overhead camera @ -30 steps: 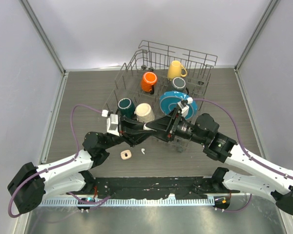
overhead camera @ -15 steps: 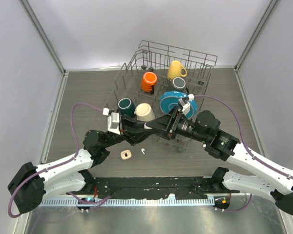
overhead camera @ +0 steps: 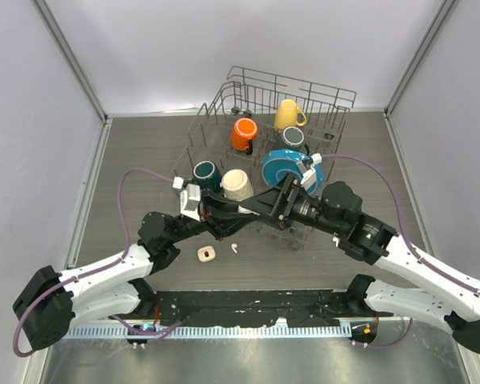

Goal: Insert the wireless bluetooth earbuds into the charging case
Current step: Pick up the charging case at the center of the board, then open the charging case.

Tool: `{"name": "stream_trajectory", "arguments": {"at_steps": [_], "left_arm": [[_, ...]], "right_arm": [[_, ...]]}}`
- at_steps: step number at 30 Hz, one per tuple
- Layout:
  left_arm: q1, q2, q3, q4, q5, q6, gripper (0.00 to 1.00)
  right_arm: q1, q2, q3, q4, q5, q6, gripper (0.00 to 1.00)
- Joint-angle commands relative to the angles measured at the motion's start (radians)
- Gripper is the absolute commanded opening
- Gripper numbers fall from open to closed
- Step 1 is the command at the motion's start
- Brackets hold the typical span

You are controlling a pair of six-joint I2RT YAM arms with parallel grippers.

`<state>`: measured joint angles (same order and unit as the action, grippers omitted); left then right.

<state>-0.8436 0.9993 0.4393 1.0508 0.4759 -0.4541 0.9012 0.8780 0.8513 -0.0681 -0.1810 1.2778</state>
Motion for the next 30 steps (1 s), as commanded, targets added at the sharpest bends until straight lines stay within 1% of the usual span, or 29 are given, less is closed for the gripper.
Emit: {"name": "stream_trajectory", "arguments": {"at_steps": [1,2,4,5,6,7,9,11,13,21,30], "left_arm": [[-0.006,-0.019,0.019,0.000,0.006,0.015,0.00],[-0.006,-0.025,0.016,-0.003,0.003,0.015,0.00],[-0.005,-0.031,0.009,-0.003,-0.008,0.015,0.00],[-0.006,-0.036,0.004,-0.005,-0.010,0.015,0.00],[-0.006,-0.036,0.003,-0.006,-0.014,0.015,0.00],[-0.006,-0.036,0.003,-0.006,-0.016,0.017,0.00],[-0.006,-0.037,0.004,-0.009,-0.016,0.014,0.00],[-0.005,-0.037,0.010,-0.014,-0.022,0.009,0.00],[-0.006,-0.037,0.010,-0.014,-0.031,0.006,0.00],[-0.006,-0.027,0.018,-0.009,-0.034,-0.015,0.00],[-0.006,-0.022,0.015,0.018,-0.028,-0.040,0.00]], "right_arm": [[0.001,-0.073,0.083,-0.050,0.109,-0.139,0.83],[0.001,-0.088,0.100,-0.099,0.124,-0.190,0.83],[0.001,-0.099,0.152,-0.153,0.153,-0.236,0.84],[0.001,-0.097,0.172,-0.214,0.163,-0.291,0.84],[0.002,-0.093,0.192,-0.252,0.172,-0.314,0.84],[-0.001,-0.086,0.234,-0.327,0.176,-0.346,0.84],[0.001,-0.060,0.274,-0.401,0.176,-0.418,0.84],[0.001,-0.041,0.324,-0.484,0.176,-0.457,0.84],[0.001,-0.017,0.351,-0.522,0.176,-0.498,0.81],[0.001,0.012,0.359,-0.524,0.133,-0.540,0.74],[0.001,0.027,0.356,-0.521,0.132,-0.545,0.73]]}}
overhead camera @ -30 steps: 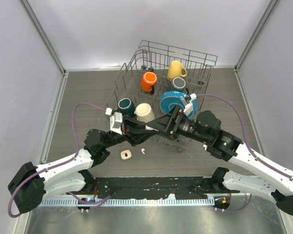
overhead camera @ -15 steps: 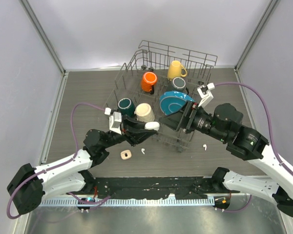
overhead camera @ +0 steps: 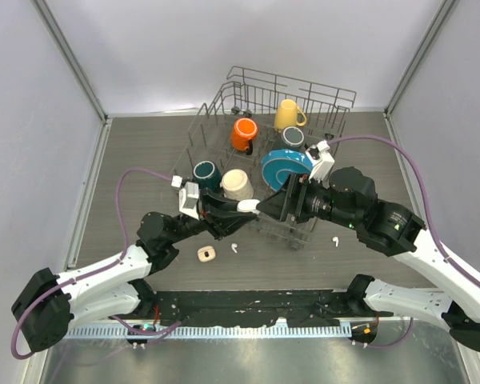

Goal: Insert the wireless bluetooth earbuds into the charging case
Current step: Open the charging case.

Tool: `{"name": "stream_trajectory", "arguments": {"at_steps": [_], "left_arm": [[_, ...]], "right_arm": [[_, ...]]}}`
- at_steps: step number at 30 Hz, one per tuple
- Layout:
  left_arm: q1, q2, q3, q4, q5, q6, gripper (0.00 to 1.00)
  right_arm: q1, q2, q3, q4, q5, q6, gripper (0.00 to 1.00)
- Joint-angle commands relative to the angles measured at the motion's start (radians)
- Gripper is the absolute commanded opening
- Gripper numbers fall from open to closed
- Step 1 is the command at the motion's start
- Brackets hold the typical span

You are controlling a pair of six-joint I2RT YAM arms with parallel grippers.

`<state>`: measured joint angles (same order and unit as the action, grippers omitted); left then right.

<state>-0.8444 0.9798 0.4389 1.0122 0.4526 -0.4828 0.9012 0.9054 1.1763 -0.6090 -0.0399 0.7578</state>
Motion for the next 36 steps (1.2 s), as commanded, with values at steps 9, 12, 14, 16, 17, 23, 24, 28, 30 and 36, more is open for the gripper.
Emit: {"name": "stream_trajectory", "arguments": {"at_steps": [9,12,14,16,17,23,24,28,30,36], "left_arm": [[-0.005,0.005,0.017,0.071,-0.002,-0.013,0.00],[-0.004,0.011,0.020,0.080,0.008,-0.016,0.00],[-0.004,0.016,0.021,0.080,0.018,-0.013,0.00],[-0.005,0.014,0.027,0.081,0.037,-0.014,0.00],[-0.005,0.016,0.032,0.081,0.046,-0.014,0.00],[-0.005,0.010,0.038,0.077,0.087,-0.008,0.00],[-0.004,0.010,0.038,0.074,0.089,-0.005,0.00],[-0.005,0.007,0.035,0.068,0.086,0.004,0.00],[-0.004,0.007,0.035,0.052,0.081,0.018,0.00],[-0.005,-0.016,0.018,0.016,0.035,0.075,0.00]], "right_arm": [[0.002,0.023,0.026,0.017,-0.006,-0.026,0.72],[0.001,0.023,0.025,0.020,0.005,-0.025,0.72],[0.001,0.026,0.029,0.014,0.026,-0.020,0.72],[0.001,0.026,0.028,0.009,0.035,-0.011,0.71],[0.001,0.023,0.026,0.008,0.082,-0.003,0.70],[0.001,0.020,0.020,0.018,0.146,0.055,0.69],[0.001,0.018,0.020,0.028,0.147,0.061,0.68],[0.001,0.012,0.003,0.060,0.130,0.087,0.69],[0.001,-0.008,-0.012,0.092,0.120,0.110,0.74],[0.001,-0.083,-0.044,0.166,0.060,0.172,0.84]]}}
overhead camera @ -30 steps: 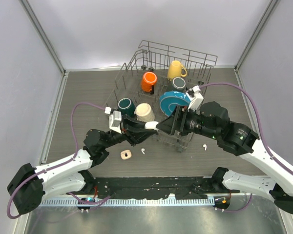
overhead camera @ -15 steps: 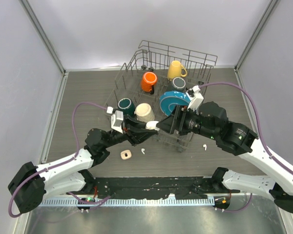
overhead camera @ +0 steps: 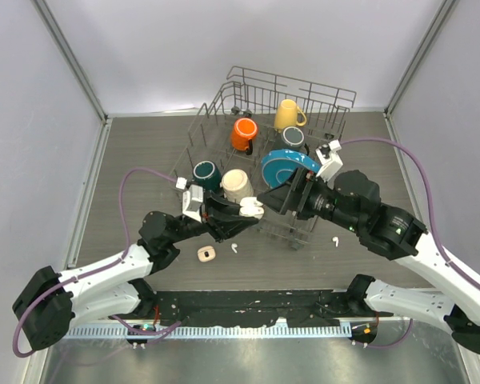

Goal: Insert the wireless bluetooth earbuds into the charging case
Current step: Open the charging case.

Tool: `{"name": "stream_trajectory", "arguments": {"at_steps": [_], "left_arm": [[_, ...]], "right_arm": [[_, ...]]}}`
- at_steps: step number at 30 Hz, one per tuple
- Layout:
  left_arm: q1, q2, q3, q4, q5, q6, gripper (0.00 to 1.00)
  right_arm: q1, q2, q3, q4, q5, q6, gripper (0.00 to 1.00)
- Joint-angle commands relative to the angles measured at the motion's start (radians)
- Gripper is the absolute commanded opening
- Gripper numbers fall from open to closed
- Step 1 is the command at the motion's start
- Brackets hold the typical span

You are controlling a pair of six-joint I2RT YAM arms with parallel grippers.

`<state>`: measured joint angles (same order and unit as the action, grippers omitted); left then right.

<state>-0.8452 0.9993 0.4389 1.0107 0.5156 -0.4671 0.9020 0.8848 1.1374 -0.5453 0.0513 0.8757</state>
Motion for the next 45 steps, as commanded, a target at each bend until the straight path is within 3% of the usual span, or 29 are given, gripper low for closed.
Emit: {"name": "stream_trajectory", "arguments": {"at_steps": [1,8,15,24,33,39,45], "left_arm": [[-0.003,-0.040,0.015,0.009,-0.032,0.070,0.00],[-0.005,-0.071,0.029,-0.046,-0.051,0.142,0.00],[-0.005,-0.077,0.049,-0.050,-0.051,0.151,0.00],[-0.005,-0.084,0.058,-0.058,-0.039,0.148,0.00],[-0.005,-0.071,0.064,-0.058,-0.037,0.147,0.00],[-0.003,-0.060,0.070,-0.060,-0.035,0.137,0.00],[-0.003,-0.064,0.069,-0.066,-0.037,0.134,0.00]], "right_arm": [[0.000,-0.069,-0.008,0.104,-0.037,0.072,0.85],[0.000,-0.064,-0.082,0.163,-0.198,0.167,0.86],[-0.002,-0.032,-0.191,0.347,-0.283,0.266,0.86],[0.002,-0.021,-0.252,0.461,-0.271,0.312,0.82],[0.000,-0.009,-0.266,0.487,-0.294,0.327,0.54],[0.000,-0.014,-0.266,0.490,-0.295,0.319,0.25],[0.000,-0.012,-0.268,0.478,-0.284,0.316,0.21]]}}
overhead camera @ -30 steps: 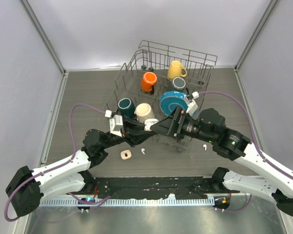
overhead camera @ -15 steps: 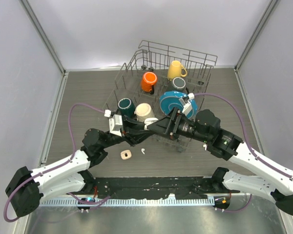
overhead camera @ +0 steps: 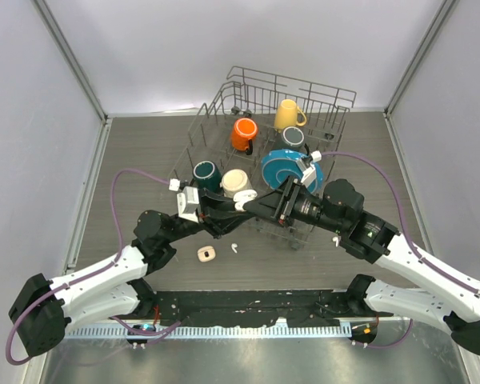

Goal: Insert the wireless bluetooth earbuds into the charging case
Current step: Open the charging case.

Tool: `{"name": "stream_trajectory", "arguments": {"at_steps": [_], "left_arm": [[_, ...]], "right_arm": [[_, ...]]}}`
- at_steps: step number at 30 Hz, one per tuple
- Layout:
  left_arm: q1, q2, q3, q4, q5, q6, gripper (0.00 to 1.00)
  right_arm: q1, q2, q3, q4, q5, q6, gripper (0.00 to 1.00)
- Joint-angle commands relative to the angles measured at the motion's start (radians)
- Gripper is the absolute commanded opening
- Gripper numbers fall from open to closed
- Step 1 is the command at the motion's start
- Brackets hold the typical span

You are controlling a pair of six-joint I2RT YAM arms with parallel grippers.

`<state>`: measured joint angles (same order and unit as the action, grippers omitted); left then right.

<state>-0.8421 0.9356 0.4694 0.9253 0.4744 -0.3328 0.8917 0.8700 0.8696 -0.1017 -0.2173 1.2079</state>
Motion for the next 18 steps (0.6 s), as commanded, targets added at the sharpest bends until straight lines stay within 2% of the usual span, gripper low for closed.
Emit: {"name": "stream_trajectory", "arguments": {"at_steps": [1,2,3,5,6,7,9,13,14,18], "left_arm": [[-0.008,-0.001,0.038,0.015,0.003,0.000,0.00],[-0.008,-0.004,0.038,0.012,-0.005,0.001,0.00],[-0.006,-0.004,0.037,0.010,-0.010,0.001,0.00],[-0.008,-0.011,0.028,0.007,-0.020,0.001,0.00],[-0.008,-0.015,0.025,0.006,-0.029,0.003,0.00],[-0.008,-0.023,0.017,0.001,-0.036,0.005,0.00],[-0.008,-0.030,0.008,-0.006,-0.051,0.008,0.00],[-0.006,-0.060,-0.015,-0.023,-0.069,0.011,0.00],[-0.006,-0.066,-0.018,-0.028,-0.072,0.012,0.00],[-0.008,-0.098,-0.037,-0.052,-0.085,0.017,0.00]], "right_arm": [[0.010,0.003,0.000,0.033,-0.013,-0.019,0.23],[0.012,0.001,0.002,0.027,-0.008,-0.021,0.28],[0.010,-0.002,0.002,0.017,0.001,-0.025,0.41],[0.010,-0.020,0.014,-0.031,0.039,-0.051,0.55],[0.010,-0.029,0.019,-0.048,0.054,-0.063,0.69],[0.010,-0.052,0.025,-0.068,0.070,-0.074,0.73],[0.010,-0.074,0.048,-0.134,0.125,-0.113,0.80],[0.010,-0.146,0.109,-0.249,0.208,-0.180,0.83],[0.010,-0.157,0.126,-0.324,0.225,-0.203,0.84],[0.010,-0.215,0.196,-0.568,0.483,-0.226,0.84]]}}
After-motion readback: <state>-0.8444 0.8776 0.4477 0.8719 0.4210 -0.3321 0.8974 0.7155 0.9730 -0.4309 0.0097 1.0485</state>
